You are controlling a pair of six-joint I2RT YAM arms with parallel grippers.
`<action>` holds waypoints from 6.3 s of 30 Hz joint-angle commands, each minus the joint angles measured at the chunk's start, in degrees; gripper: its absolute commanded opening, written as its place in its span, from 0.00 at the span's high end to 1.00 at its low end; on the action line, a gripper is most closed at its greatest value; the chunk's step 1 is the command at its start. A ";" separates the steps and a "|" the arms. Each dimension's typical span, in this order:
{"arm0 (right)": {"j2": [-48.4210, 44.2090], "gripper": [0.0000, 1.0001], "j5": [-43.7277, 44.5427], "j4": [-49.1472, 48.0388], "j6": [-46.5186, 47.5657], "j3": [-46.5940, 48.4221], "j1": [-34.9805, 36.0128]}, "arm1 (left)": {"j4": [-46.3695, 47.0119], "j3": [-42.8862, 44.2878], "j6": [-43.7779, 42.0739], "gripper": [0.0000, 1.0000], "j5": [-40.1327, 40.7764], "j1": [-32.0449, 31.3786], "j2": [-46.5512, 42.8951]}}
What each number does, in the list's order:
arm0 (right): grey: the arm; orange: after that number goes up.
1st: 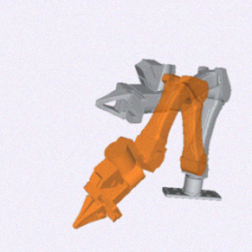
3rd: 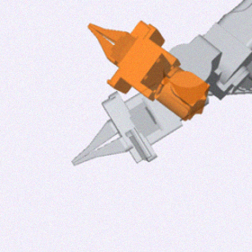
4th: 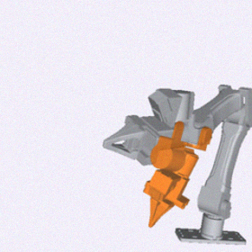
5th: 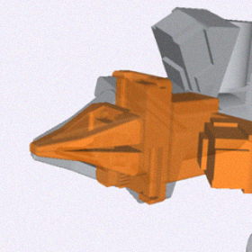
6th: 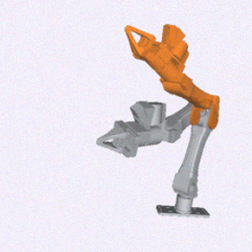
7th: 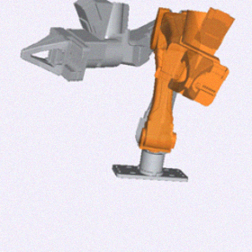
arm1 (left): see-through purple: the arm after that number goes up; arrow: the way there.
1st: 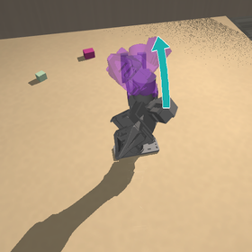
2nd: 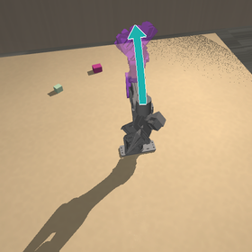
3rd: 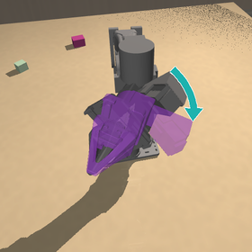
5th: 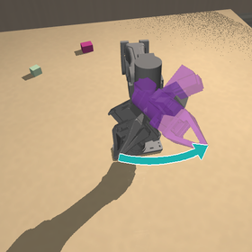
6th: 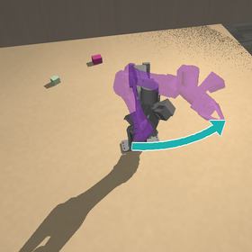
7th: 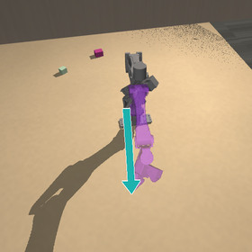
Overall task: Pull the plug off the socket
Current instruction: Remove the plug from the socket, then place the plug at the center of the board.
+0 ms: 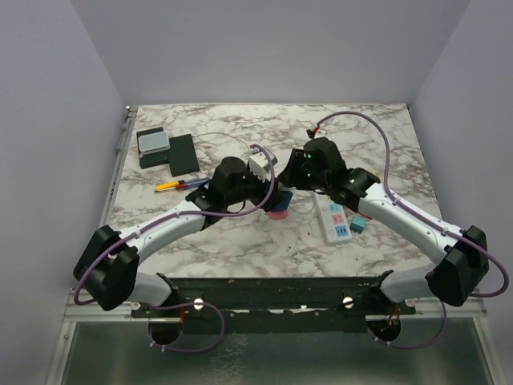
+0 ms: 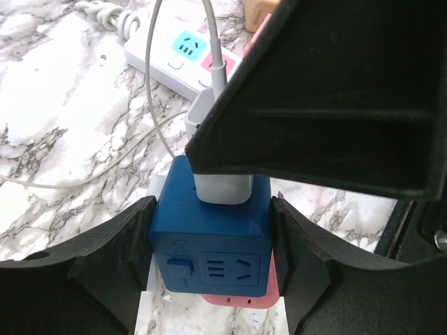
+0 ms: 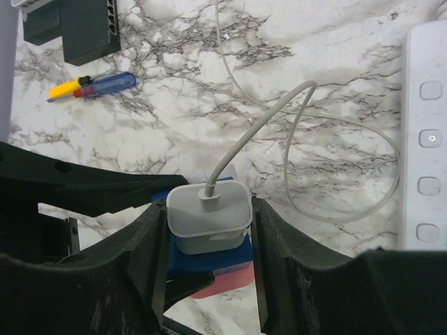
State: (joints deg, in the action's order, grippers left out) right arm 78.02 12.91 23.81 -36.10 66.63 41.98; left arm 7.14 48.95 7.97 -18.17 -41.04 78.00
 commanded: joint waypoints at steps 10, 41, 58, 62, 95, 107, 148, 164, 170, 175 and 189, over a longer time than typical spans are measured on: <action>5.08 0.99 -4.68 -7.25 -0.83 4.31 -7.97 | -13.74 -1.14 -4.16 1.00 4.79 -3.18 1.44; -2.06 0.99 -2.36 -6.79 -0.66 1.00 -11.43 | -15.30 -0.44 -5.13 1.00 6.29 -3.61 4.12; -4.56 0.99 3.38 -6.85 1.02 0.49 -9.24 | -16.77 1.32 -3.81 1.00 6.02 -4.07 8.01; -5.95 0.99 7.64 -7.63 -0.09 -2.00 -5.31 | -15.81 1.35 -2.44 1.00 2.52 -2.26 8.66; -9.62 0.99 13.07 -6.94 -0.40 -2.36 -2.95 | -13.77 -0.17 -1.06 1.00 0.62 -0.30 6.26; -8.29 0.99 -2.93 3.07 4.89 -1.61 -13.03 | -9.28 -2.02 1.28 1.00 1.50 3.26 -3.22; 29.87 0.93 -15.00 23.08 14.17 11.31 -11.65 | -9.42 -2.22 5.31 1.00 2.42 9.53 -8.12; 30.88 0.50 -10.54 23.35 12.75 12.78 -10.21 | -9.51 -2.06 5.92 1.00 0.95 9.55 -6.81; 28.21 0.33 -11.68 21.05 12.51 11.29 -10.13 | -9.51 -2.10 6.01 1.00 1.17 9.51 -6.72; 24.00 0.29 -11.42 19.18 11.66 9.66 -10.07 | -9.49 -2.16 6.18 1.00 1.80 9.55 -7.19; 5.25 0.17 -12.11 7.44 9.33 1.30 -10.10 | -7.36 -3.67 0.61 1.00 2.05 7.05 -12.27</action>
State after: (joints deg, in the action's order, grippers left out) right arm 90.00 2.61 38.48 -26.09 70.91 31.55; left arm -3.20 45.93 12.93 -15.16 -31.75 70.43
